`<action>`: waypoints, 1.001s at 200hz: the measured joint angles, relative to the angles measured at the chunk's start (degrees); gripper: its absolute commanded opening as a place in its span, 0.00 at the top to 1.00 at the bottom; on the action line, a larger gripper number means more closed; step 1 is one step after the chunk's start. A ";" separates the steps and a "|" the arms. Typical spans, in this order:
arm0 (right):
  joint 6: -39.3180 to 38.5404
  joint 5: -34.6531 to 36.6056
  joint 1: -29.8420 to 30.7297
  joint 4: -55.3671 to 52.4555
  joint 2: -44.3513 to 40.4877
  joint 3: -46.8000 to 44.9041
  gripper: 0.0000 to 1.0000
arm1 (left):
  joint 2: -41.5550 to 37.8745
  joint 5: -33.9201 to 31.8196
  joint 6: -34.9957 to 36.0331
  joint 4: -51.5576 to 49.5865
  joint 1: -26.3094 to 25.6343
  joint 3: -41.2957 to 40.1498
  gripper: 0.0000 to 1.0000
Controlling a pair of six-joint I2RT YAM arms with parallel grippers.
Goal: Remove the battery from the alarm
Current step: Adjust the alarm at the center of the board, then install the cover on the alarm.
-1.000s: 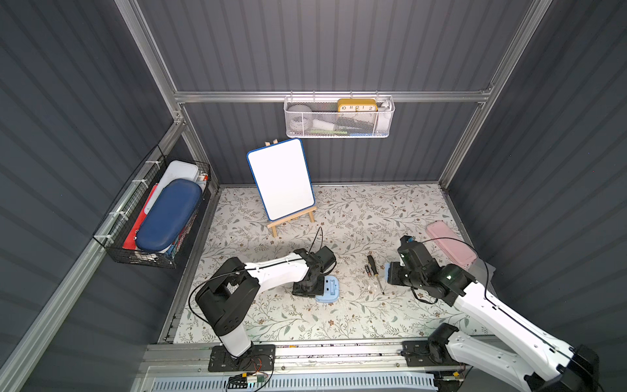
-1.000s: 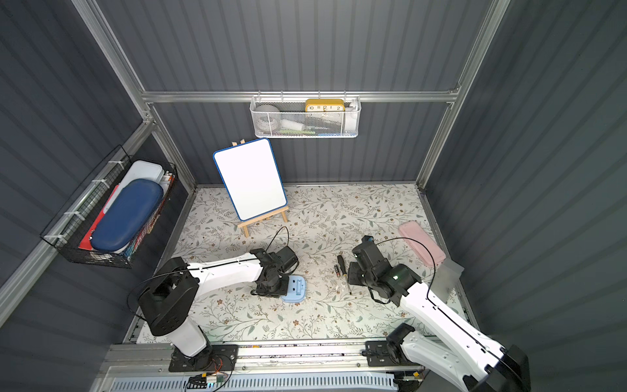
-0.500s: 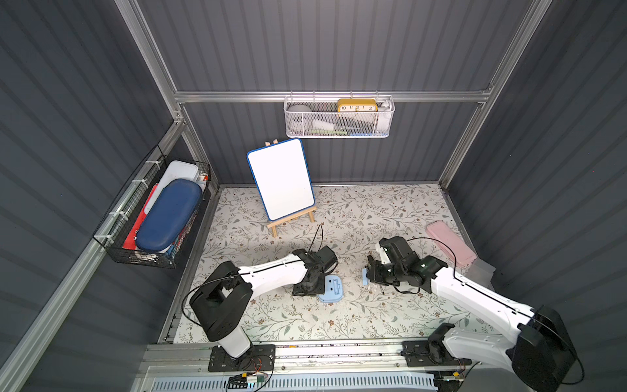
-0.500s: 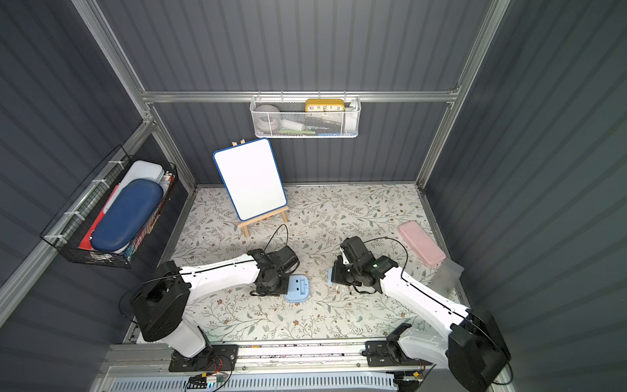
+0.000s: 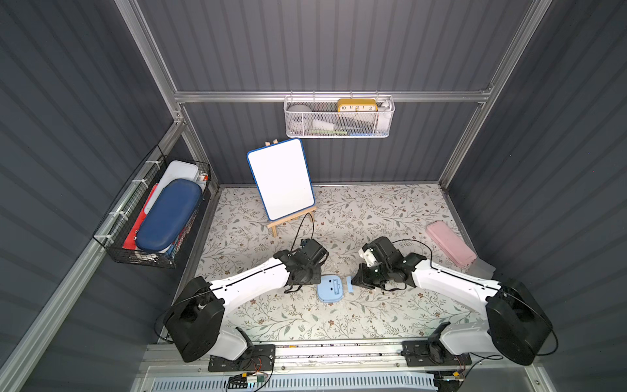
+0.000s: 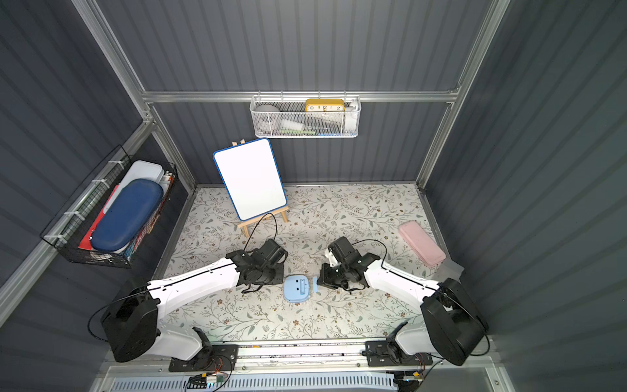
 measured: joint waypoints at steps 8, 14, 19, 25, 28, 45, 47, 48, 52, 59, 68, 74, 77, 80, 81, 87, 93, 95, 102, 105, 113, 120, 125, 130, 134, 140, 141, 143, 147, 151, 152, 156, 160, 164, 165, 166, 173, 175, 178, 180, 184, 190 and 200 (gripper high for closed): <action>0.13 0.00 0.35 0.59 0.66 0.33 1.00 | 0.00 0.02 0.31 0.72 0.00 -0.33 1.00; 0.15 0.02 0.50 1.05 1.14 0.52 1.00 | 0.00 0.02 0.50 1.14 0.00 -0.52 1.00; 0.15 0.00 0.52 1.79 1.62 0.57 1.00 | 0.00 0.02 0.59 1.44 0.00 -0.66 1.00; 0.15 0.00 0.55 2.29 2.08 0.63 1.00 | 0.00 0.02 0.76 1.79 0.00 -0.76 1.00; 0.15 0.00 0.55 2.60 2.38 0.68 1.00 | 0.00 0.02 0.85 1.97 0.00 -0.81 1.00; -0.09 0.22 0.55 3.17 3.80 1.33 1.00 | -0.09 0.15 1.09 3.06 0.00 -1.09 1.00; -0.13 0.20 0.55 3.17 3.91 1.42 1.00 | -0.11 0.26 1.11 3.19 0.00 -1.14 1.00; -0.15 0.22 0.55 3.15 4.02 1.53 1.00 | -0.11 0.31 1.14 3.32 0.00 -1.16 1.00; -0.26 0.24 0.55 3.17 4.28 1.77 1.00 | -0.11 0.46 1.14 3.58 0.00 -1.20 1.00; -0.44 0.20 0.55 3.23 4.72 2.29 1.00 | -0.11 0.90 1.14 4.04 0.00 -1.27 0.98; -0.57 0.15 0.55 3.93 5.16 2.71 1.00 | -0.09 1.40 1.11 4.52 0.00 -1.29 0.95; -0.59 0.13 0.55 4.42 5.29 2.80 1.00 | -0.09 1.66 1.09 4.92 0.00 -1.29 0.93; -0.59 0.13 0.55 4.66 5.35 2.80 1.00 | -0.09 1.81 1.11 5.07 0.00 -1.29 0.92; -0.59 0.13 0.55 4.83 5.38 2.82 1.00 | -0.02 1.99 1.09 5.22 0.00 -1.29 0.92; -0.61 0.15 0.55 4.87 5.38 2.82 1.00 | -0.02 2.01 1.09 5.27 0.00 -1.29 0.91; -0.59 0.13 0.55 4.92 5.35 2.82 1.00 | 0.15 2.27 1.07 5.60 0.00 -1.29 0.89; -0.59 0.15 0.55 5.01 5.29 2.82 1.00 | 0.35 2.56 1.05 5.77 0.00 -1.29 0.86; -0.59 0.15 0.55 5.07 5.29 2.82 1.00 | 0.46 2.62 0.90 5.86 0.00 -1.29 0.85; -0.57 0.13 0.55 5.25 5.20 2.80 1.00 | 0.76 2.82 0.70 5.95 0.00 -1.29 0.80; -0.55 0.13 0.55 5.35 5.14 2.80 1.00 | 0.87 2.95 0.92 5.95 0.00 -1.29 0.78; -0.50 0.11 0.55 5.68 4.94 2.73 1.00 | 1.09 3.13 0.83 6.03 0.00 -1.29 0.74; -0.39 0.09 0.55 5.86 4.68 2.64 1.00 | 1.11 3.45 0.50 6.10 0.00 -1.31 0.73; -0.33 0.07 0.57 6.03 4.50 2.58 1.00 | 1.09 3.69 0.35 6.10 0.00 -1.33 0.72; -0.22 -0.02 0.57 6.25 4.35 2.47 1.00 | 1.09 3.87 0.26 6.19 0.00 -1.38 0.72; -0.07 -0.11 0.59 6.43 4.28 2.40 1.00 | 1.07 4.04 0.26 6.27 0.00 -1.42 0.72; 0.04 -0.22 0.66 6.64 4.24 2.32 1.00 | 1.01 4.28 0.26 6.56 0.00 -1.64 0.72; 0.09 -0.22 0.68 6.69 4.24 2.29 1.00 | 1.01 4.33 0.26 6.60 0.00 -1.66 0.72; 0.11 -0.22 0.70 6.73 4.24 2.29 1.00 | 0.96 4.42 0.26 6.69 0.00 -1.75 0.72; 0.17 -0.22 0.83 6.86 4.26 2.27 1.00 | 0.87 4.59 0.26 6.82 0.00 -1.99 0.73; 0.24 -0.22 0.92 7.02 4.26 2.23 1.00 | 0.79 4.74 0.26 6.95 0.00 -2.21 0.74; 0.26 -0.22 0.94 7.04 4.28 2.21 1.00 | 0.74 4.83 0.26 6.99 0.00 -2.29 0.74; 0.33 -0.24 1.07 7.13 4.28 2.19 1.00 | 0.66 5.05 0.26 7.10 0.00 -2.54 0.75; 0.42 -0.26 1.27 7.21 4.31 2.16 1.00 | 0.55 5.31 0.24 7.15 0.00 -2.80 0.76; 0.48 -0.28 1.42 7.34 4.33 2.12 1.00 | 0.46 5.55 0.24 7.21 0.00 -3.02 0.76; 0.50 -0.28 1.46 7.39 4.35 2.10 1.00 | 0.42 5.68 0.17 7.23 0.00 -3.13 0.77; 0.52 -0.28 1.51 7.43 4.37 2.10 1.00 | 0.42 5.70 0.20 7.26 0.00 -3.17 0.77; 0.57 -0.28 1.81 7.52 4.52 2.08 1.00 | 0.28 6.14 0.17 7.32 0.00 -3.52 0.78; 0.57 -0.28 1.92 7.54 4.57 2.05 1.00 | 0.24 6.32 0.26 7.32 0.00 -3.61 0.79; 0.59 -0.28 2.03 7.63 4.66 1.99 1.00 | 0.22 6.54 0.20 7.34 0.00 -3.72 0.79; 0.59 -0.31 2.12 7.69 4.70 1.97 1.00 | 0.22 6.71 0.22 7.37 0.00 -3.80 0.80; 0.61 -0.28 2.25 7.76 4.85 1.92 1.00 | 0.17 6.97 0.26 7.50 0.00 -4.00 0.80; 0.68 -0.28 2.47 7.91 4.98 1.79 1.00 | 0.15 7.28 0.28 7.56 0.00 -4.24 0.81; 0.83 -0.28 2.82 8.00 5.33 1.62 1.00 | 0.11 7.65 0.28 7.56 0.00 -4.52 0.81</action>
